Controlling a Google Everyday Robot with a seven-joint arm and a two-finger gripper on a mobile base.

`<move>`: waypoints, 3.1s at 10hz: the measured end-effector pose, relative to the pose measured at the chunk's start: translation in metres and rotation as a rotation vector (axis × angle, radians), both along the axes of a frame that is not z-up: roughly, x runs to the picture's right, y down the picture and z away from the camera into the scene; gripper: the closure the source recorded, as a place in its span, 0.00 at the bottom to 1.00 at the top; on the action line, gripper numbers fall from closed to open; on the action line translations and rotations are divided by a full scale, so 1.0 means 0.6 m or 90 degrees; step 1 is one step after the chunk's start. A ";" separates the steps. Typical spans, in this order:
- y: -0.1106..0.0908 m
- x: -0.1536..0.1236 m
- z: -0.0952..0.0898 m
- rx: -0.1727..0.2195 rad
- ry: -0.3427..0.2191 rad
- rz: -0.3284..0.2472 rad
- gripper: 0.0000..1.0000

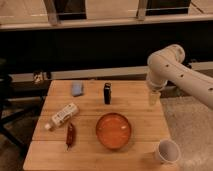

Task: Knock the eraser over

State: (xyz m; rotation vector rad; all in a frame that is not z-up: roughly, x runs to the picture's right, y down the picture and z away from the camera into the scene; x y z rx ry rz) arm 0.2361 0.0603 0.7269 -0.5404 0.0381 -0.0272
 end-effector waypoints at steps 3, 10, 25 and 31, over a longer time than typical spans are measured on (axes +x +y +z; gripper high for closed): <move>-0.005 -0.035 0.014 -0.001 -0.006 -0.012 0.20; -0.019 -0.107 0.037 0.008 -0.011 -0.046 0.20; -0.036 -0.159 0.074 0.030 -0.021 -0.093 0.20; -0.039 -0.170 0.087 0.036 -0.024 -0.109 0.20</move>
